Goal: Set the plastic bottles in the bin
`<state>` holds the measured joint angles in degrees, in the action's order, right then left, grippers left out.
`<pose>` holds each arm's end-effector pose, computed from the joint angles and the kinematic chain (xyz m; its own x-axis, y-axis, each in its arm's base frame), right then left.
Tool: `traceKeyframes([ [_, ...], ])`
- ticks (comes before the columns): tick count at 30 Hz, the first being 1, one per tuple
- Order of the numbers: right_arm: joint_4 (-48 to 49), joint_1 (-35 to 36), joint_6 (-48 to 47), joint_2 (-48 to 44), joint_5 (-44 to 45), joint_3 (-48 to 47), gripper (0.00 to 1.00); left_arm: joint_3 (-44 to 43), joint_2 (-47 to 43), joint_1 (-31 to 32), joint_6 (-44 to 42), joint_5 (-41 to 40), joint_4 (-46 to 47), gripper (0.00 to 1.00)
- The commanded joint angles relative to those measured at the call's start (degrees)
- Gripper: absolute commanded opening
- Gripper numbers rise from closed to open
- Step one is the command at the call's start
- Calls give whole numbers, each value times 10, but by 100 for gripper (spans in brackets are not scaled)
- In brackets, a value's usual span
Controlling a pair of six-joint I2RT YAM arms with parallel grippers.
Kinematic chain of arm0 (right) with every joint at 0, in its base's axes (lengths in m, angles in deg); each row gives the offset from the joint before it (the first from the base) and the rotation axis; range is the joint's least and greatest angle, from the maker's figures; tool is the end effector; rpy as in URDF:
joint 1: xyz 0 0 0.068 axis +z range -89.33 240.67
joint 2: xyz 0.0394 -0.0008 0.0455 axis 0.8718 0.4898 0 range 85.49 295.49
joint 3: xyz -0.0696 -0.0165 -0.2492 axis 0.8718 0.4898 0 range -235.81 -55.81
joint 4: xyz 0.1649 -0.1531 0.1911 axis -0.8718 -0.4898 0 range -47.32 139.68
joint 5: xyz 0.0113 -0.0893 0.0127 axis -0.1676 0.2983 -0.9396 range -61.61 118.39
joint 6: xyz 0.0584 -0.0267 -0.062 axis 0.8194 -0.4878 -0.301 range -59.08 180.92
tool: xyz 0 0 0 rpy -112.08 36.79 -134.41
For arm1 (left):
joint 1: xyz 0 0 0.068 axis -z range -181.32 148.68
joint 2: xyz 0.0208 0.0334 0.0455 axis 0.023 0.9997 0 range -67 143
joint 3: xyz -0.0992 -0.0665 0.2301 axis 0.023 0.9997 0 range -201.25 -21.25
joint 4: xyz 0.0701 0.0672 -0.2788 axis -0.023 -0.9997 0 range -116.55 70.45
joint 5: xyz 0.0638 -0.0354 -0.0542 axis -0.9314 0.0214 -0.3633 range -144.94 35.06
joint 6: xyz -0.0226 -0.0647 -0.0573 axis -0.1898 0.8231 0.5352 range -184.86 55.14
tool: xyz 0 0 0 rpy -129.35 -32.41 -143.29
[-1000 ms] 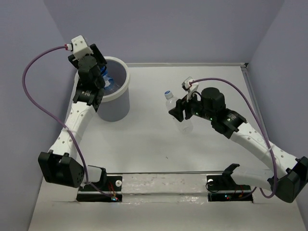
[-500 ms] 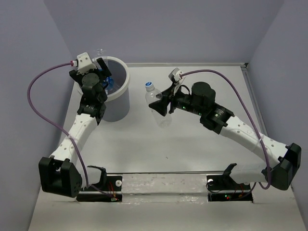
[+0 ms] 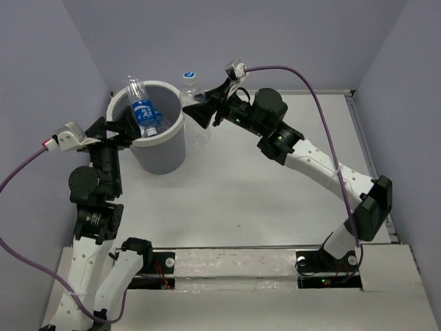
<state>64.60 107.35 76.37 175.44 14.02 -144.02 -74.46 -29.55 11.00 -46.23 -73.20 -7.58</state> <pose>0.2939 0.3405 0.4493 -0.0811 0.2901 -0.9535 -0.8808 0.4269 0.2048 0.2084 -0.0200 0.4691 0.4527 -0.4094 -0.7922 0.0804 0.9035 -0.4210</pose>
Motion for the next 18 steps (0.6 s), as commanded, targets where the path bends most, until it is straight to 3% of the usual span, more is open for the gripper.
traceKeyframes([
  [1, 94, 12, 22, 74, 21, -112, 50, 42, -59, 0, 14, 26, -73, 99],
  [12, 146, 70, 4, 368, 42, -447, 48, 110, -135, 16, 18, -2, -72, 99],
  [15, 141, 75, -4, 438, 57, -492, 48, 110, -144, 31, 11, -30, -83, 99],
  [18, 158, 76, -11, 458, 72, -476, 47, 112, -157, 39, 9, -56, -85, 99],
])
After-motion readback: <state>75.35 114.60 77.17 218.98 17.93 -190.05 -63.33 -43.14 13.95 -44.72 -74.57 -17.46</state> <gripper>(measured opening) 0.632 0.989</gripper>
